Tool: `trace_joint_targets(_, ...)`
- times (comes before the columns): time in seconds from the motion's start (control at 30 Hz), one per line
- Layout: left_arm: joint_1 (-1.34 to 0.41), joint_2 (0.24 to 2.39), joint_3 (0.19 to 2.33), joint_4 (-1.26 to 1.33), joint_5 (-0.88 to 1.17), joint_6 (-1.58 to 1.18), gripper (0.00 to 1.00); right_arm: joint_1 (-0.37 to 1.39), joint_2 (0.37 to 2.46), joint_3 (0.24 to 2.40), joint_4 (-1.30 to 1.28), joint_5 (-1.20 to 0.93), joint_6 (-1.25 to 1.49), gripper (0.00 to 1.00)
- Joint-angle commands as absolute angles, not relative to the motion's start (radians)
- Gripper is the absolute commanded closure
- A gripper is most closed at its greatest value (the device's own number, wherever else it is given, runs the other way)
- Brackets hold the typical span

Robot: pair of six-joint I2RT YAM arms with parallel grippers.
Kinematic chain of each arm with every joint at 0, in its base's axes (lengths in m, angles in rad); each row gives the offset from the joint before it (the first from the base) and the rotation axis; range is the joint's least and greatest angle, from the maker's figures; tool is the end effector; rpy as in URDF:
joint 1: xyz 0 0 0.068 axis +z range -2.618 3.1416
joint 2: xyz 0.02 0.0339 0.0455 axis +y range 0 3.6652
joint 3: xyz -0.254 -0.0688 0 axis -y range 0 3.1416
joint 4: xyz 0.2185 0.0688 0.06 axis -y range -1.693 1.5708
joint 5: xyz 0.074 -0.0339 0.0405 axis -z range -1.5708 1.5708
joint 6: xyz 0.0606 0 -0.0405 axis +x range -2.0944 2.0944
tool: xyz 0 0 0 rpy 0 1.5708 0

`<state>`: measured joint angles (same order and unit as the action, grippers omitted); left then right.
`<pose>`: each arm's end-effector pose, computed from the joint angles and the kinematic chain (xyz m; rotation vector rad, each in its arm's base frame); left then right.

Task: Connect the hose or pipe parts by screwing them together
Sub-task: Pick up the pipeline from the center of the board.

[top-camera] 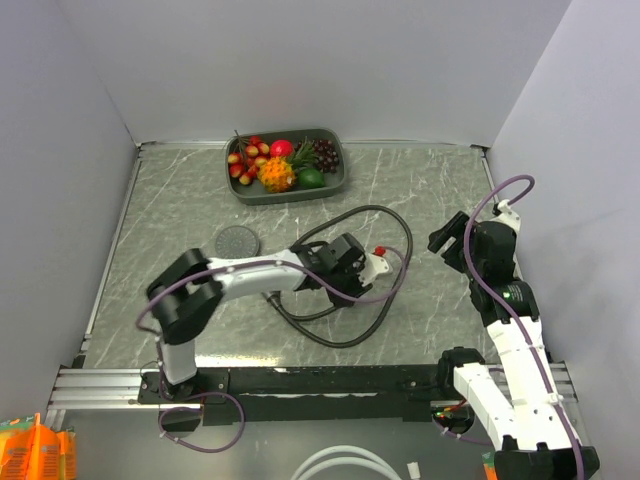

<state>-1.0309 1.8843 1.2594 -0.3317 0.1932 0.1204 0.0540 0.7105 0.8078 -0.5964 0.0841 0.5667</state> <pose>0.1892 -0.3384 0.1669 1.4884 2.1461 -0.5912 0.1571 0.0034 0.2958 0.5778 1.9993 0.2939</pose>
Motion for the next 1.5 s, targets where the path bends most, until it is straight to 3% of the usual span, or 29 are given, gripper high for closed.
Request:
trace_joint_targets(0.0,-1.026,1.657,1.334,-0.454,0.315,0.144,0.99,0.051,0.709,0.775,-0.506,0.046,0.540,0.19)
trace_joint_targets(0.3,-0.816,1.393,1.478,-0.712,0.757,0.261,0.99,0.138,0.808,0.785,-0.423,-0.002,0.522,0.20)
trace_joint_targets(0.43,-0.715,1.287,1.520,-0.799,0.984,0.305,0.99,0.294,0.889,0.813,-0.405,0.074,0.520,0.20)
trace_joint_targets(0.7,-0.680,1.100,1.376,-0.904,0.930,0.327,0.99,0.491,1.057,0.870,-0.391,0.178,0.572,0.20)
trace_joint_targets(0.8,-0.676,0.851,1.281,-0.586,0.781,0.197,0.99,0.534,1.106,0.890,-0.393,0.195,0.584,0.20)
trace_joint_targets(0.93,-0.676,0.744,1.186,-0.419,0.690,0.091,0.99,0.564,1.152,0.896,-0.358,0.199,0.598,0.20)
trace_joint_targets(1.23,-0.676,0.436,0.720,0.061,0.788,-0.233,0.99,0.600,1.313,0.982,-0.362,0.270,0.577,0.18)
trace_joint_targets(1.47,-0.676,0.377,0.566,0.218,0.854,-0.281,0.99,0.600,1.471,1.035,-0.345,0.287,0.535,0.18)
